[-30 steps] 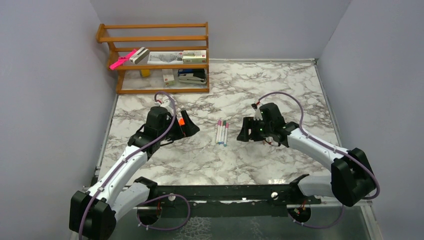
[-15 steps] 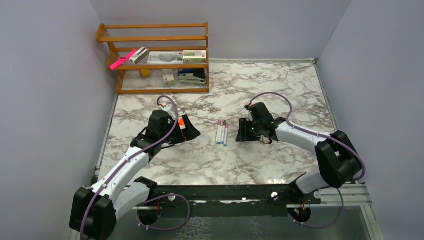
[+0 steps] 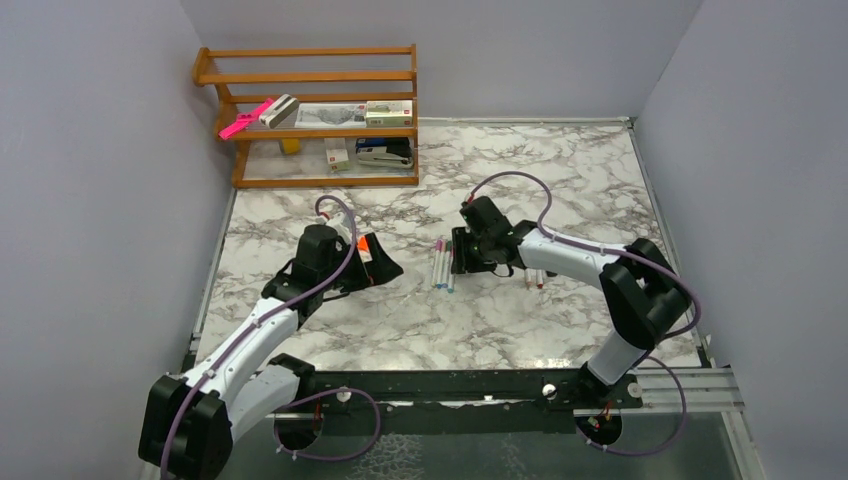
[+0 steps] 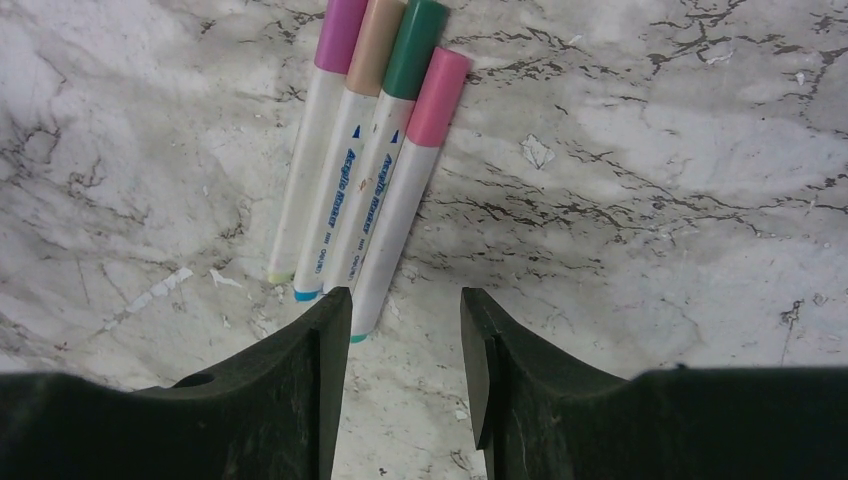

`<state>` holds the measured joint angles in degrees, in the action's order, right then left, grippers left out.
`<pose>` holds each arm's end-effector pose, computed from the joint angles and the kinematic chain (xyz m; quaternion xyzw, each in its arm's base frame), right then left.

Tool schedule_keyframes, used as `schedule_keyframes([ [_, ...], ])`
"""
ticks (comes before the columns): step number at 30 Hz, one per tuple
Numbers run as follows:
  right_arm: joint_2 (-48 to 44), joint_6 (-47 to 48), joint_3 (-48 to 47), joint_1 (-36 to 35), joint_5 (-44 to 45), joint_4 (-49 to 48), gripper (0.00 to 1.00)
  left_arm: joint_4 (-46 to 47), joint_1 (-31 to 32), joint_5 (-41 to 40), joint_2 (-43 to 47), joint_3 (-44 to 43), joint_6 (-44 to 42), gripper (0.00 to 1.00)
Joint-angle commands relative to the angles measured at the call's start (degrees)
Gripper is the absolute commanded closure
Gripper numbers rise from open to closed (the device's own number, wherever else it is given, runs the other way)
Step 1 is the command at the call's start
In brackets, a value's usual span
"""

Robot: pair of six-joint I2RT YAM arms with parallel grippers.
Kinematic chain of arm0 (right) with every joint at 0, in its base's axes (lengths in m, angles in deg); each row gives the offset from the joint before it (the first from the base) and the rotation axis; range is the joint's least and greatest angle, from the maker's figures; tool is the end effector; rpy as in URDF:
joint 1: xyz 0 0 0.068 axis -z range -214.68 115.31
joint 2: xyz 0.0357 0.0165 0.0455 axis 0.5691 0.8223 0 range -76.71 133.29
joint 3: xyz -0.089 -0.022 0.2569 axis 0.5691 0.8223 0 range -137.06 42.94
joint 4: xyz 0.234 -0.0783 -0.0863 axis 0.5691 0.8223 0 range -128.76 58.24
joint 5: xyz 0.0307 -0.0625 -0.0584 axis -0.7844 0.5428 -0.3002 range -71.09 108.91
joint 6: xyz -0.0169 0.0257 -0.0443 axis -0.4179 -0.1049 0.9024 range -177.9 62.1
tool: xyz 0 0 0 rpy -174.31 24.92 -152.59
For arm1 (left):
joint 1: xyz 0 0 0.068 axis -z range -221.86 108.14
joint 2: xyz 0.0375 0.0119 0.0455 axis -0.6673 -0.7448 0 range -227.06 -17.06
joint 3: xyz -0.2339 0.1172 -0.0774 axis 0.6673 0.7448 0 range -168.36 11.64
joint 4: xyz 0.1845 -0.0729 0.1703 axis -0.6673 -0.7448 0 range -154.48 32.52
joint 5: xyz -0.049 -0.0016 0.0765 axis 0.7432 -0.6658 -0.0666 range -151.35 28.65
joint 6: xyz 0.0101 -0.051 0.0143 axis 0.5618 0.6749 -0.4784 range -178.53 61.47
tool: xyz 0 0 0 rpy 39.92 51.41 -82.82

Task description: Open the pen caps

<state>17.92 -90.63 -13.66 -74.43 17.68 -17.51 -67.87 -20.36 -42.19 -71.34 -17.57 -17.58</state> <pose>0.2511 0.2097 0.1787 -0.0619 0.9622 0.1649 0.2075 0.1826 -0.0845 0.2160 -0.0729 0.8768 -0.3607 0.3097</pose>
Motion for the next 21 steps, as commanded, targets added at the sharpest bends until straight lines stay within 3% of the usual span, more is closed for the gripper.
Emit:
schedule_keyframes([
  [1,2.93,-2.88,-3.81,-1.87,6.16,3.63,0.55,1.61,-0.16,2.18,2.33,1.04,0.84,0.01],
  [21,9.67,-7.73,-9.75,-4.42,13.90,9.32,0.62,0.85,-0.14,3.52,5.30,2.14,1.13,0.01],
])
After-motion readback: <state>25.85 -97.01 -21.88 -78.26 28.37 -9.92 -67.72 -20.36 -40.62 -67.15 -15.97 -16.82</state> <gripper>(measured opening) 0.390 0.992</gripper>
